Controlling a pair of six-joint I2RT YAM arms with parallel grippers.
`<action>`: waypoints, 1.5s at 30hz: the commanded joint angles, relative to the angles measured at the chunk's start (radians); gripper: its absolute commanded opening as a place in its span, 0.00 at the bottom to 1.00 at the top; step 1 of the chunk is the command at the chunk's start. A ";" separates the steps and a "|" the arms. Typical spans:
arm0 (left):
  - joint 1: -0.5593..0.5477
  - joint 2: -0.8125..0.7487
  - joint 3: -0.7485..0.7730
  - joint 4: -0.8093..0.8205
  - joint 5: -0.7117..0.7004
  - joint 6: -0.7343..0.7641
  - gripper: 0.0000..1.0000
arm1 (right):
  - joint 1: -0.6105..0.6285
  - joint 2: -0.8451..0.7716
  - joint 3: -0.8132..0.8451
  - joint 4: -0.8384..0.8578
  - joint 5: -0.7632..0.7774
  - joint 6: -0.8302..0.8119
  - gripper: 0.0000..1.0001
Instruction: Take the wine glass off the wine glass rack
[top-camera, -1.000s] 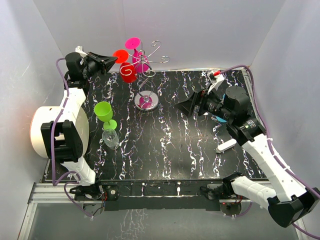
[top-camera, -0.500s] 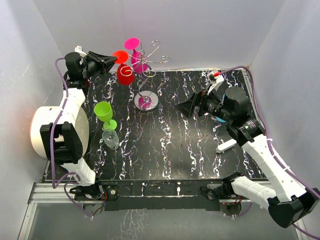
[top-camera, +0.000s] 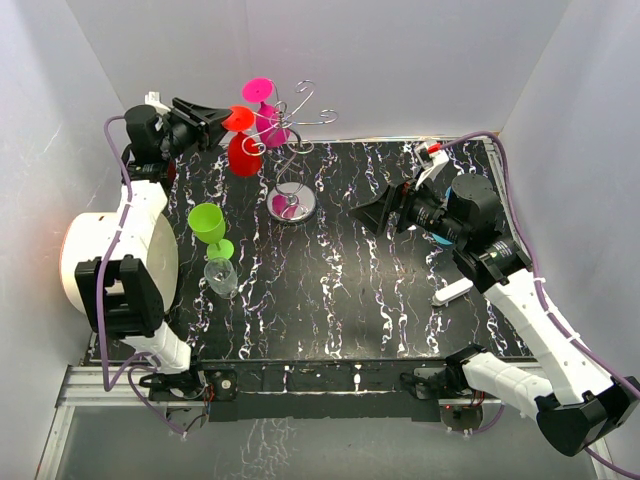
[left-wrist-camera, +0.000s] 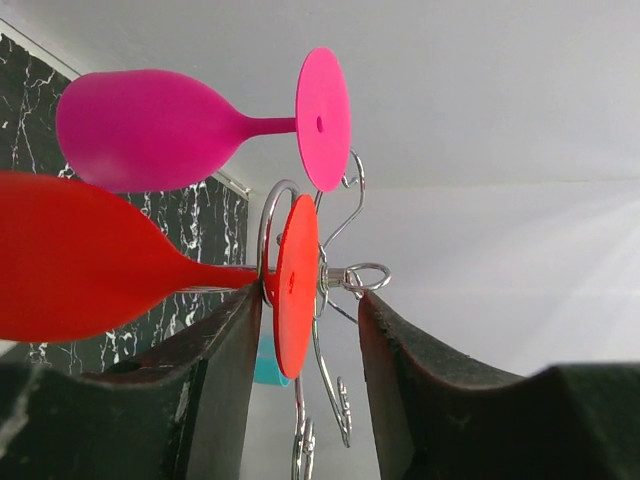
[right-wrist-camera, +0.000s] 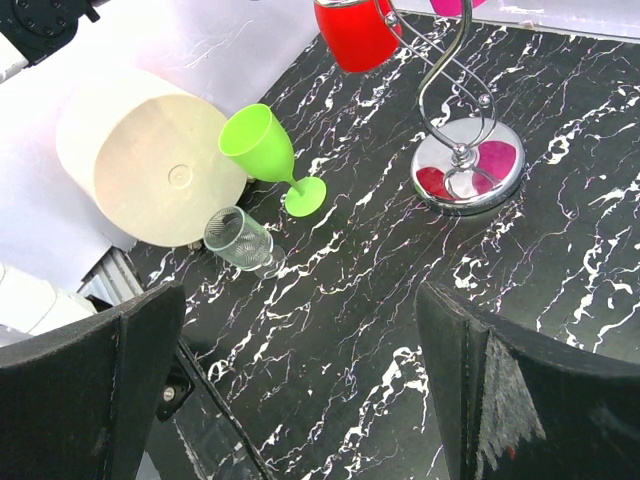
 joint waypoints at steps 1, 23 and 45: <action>0.002 -0.115 -0.011 0.029 -0.009 0.012 0.44 | 0.006 -0.010 -0.006 0.069 -0.013 0.005 0.98; 0.003 -0.148 -0.021 -0.089 -0.072 0.036 0.50 | 0.005 -0.018 -0.022 0.079 -0.012 0.017 0.98; 0.002 -0.091 0.015 -0.060 -0.051 0.023 0.04 | 0.006 -0.004 -0.029 0.096 -0.017 0.015 0.98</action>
